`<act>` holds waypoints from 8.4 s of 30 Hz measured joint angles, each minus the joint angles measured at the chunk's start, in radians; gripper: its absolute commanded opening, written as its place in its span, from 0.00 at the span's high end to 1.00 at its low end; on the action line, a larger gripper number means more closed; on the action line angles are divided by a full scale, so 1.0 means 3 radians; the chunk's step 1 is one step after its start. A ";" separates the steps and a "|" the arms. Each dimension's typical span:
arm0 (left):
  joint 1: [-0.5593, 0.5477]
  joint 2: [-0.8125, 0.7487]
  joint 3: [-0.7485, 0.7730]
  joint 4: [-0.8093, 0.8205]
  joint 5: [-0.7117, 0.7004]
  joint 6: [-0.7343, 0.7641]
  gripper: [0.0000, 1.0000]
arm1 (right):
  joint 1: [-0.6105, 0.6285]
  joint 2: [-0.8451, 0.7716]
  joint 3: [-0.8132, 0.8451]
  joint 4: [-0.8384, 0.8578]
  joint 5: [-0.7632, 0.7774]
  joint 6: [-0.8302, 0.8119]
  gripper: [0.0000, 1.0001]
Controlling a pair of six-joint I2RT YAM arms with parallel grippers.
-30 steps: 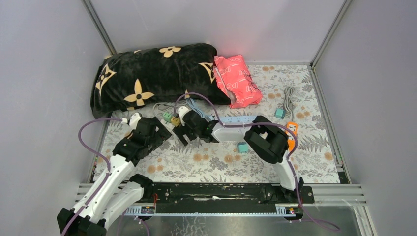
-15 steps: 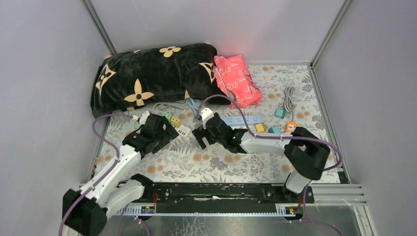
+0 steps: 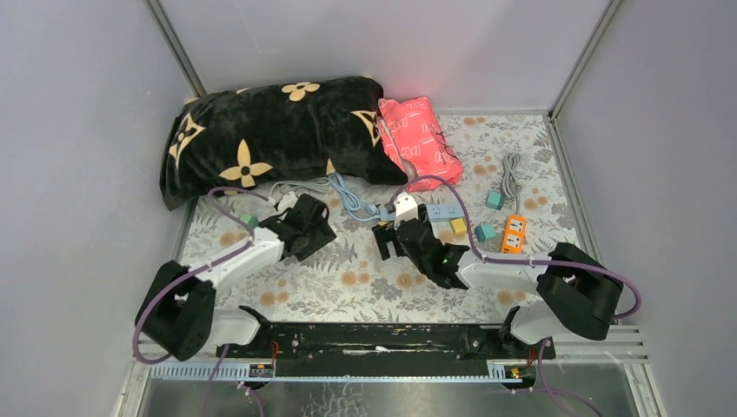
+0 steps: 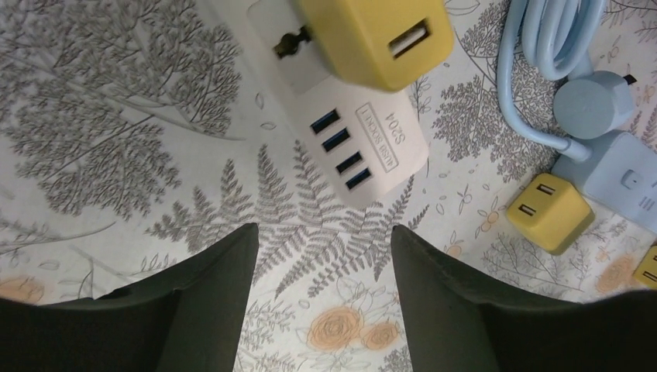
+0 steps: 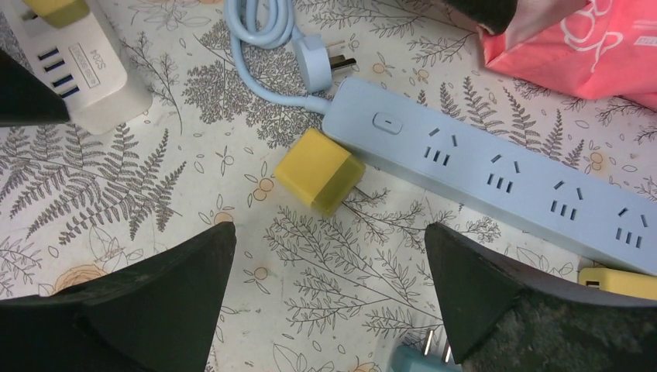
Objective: Insert the plug
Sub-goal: Move the socket to the center of the board, then pick up the socket from the center of the board, then place the socket at the center of the board.
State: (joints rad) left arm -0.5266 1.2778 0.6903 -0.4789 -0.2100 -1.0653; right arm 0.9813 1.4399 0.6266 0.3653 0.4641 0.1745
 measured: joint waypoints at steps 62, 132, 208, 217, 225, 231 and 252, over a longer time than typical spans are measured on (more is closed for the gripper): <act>0.0582 -0.0631 0.1521 -0.0504 0.0076 0.1626 0.04 | -0.1002 -0.0371 0.1125 -0.2653 0.0769 0.0619 0.01; 0.0379 -0.1448 0.0804 -0.0244 -0.0408 0.2416 0.00 | -0.3805 -0.0308 0.0999 -0.2340 -0.0910 0.0776 1.00; 0.1105 -0.1373 0.0788 -0.0243 -0.0521 0.2310 0.00 | 0.0158 0.0839 0.2412 -0.2764 -0.2621 -0.0879 1.00; 0.1122 -0.1357 0.0788 -0.0242 -0.0520 0.2309 0.00 | 0.0158 0.0894 0.1830 -0.2647 -0.2261 -0.1022 1.00; 0.1133 -0.1342 0.0788 -0.0243 -0.0520 0.2309 0.00 | 0.0212 0.1209 0.1803 -0.2171 -0.2023 -0.1118 1.00; 0.1152 -0.1342 0.0788 -0.0243 -0.0521 0.2309 0.00 | 0.0268 0.1386 0.1804 -0.1787 -0.1949 -0.1134 0.99; 0.1170 -0.1147 0.0782 -0.0254 -0.0509 0.2143 0.00 | 0.0317 0.1005 0.1202 -0.1078 -0.1834 -0.1011 0.12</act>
State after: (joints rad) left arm -0.1757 0.9337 0.9249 -0.5552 -0.3626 -0.4225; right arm 1.0763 1.7412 0.9871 0.0418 -0.0860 -0.1287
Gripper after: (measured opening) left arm 0.997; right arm 0.814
